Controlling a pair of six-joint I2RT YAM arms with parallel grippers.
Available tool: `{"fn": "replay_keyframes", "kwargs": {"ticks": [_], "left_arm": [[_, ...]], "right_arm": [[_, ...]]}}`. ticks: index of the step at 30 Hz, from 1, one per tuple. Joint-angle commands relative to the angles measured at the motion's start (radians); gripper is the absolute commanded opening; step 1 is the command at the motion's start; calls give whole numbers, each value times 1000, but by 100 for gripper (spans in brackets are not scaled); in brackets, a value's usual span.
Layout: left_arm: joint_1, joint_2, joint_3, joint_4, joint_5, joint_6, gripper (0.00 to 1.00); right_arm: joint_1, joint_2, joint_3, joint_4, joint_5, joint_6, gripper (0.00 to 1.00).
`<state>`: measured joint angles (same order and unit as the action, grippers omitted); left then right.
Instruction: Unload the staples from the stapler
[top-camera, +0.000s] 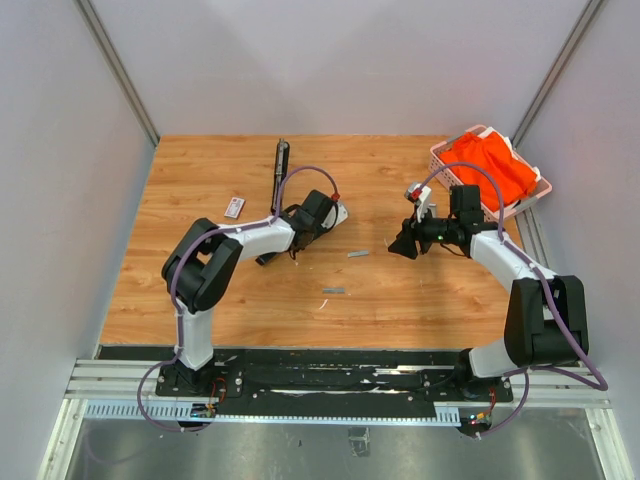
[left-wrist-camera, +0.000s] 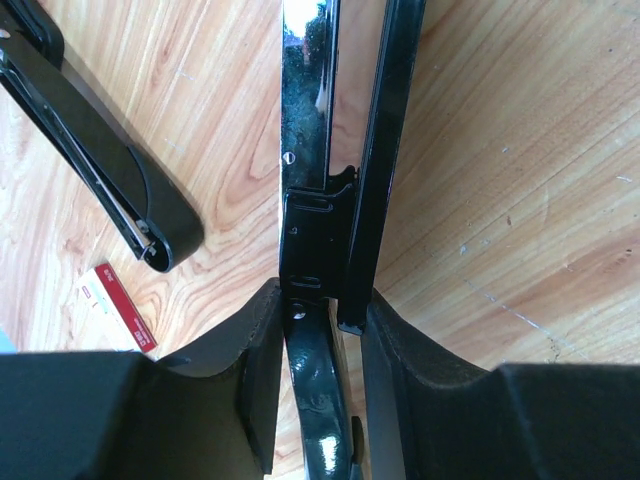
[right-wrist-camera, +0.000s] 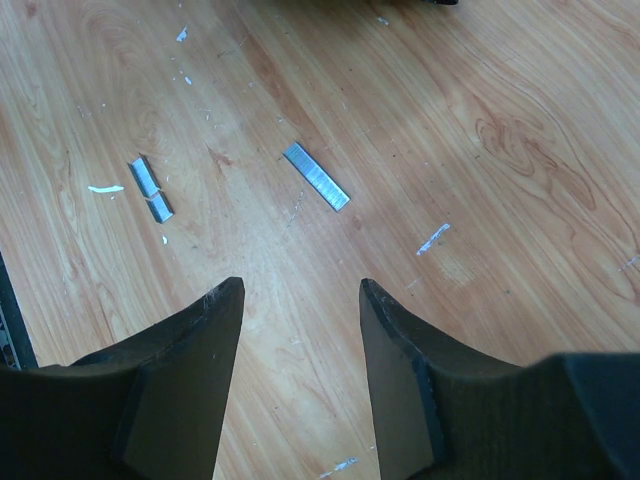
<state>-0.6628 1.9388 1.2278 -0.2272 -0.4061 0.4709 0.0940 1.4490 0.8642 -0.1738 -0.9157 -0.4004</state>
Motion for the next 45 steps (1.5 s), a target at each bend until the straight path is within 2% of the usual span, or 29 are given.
{"fn": "replay_keyframes", "kwargs": {"ticks": [1, 11, 17, 20, 24, 28, 35, 45], "left_arm": [[-21, -6, -32, 79, -38, 30, 5], [-48, -42, -73, 94, -28, 32, 11], [-57, -56, -87, 94, -32, 22, 18], [-57, -63, -90, 103, -43, 19, 18], [-58, -64, -97, 114, -45, 8, 17], [-58, -68, -107, 131, -53, 0, 12], [-64, -87, -156, 202, -88, 10, 12], [-80, -84, -178, 259, -140, 12, 12]], "right_arm": [[-16, 1, -19, 34, -11, -2, 52], [-15, -7, -22, 39, -1, -2, 52], [-15, -6, -24, 40, 4, -5, 52], [-14, 4, -27, 63, 16, 13, 52], [-14, 71, 5, 123, 80, 120, 52], [-14, 180, 134, 89, 85, 244, 50], [37, 369, 341, 77, 109, 545, 47], [123, 621, 565, 21, 137, 801, 47]]}}
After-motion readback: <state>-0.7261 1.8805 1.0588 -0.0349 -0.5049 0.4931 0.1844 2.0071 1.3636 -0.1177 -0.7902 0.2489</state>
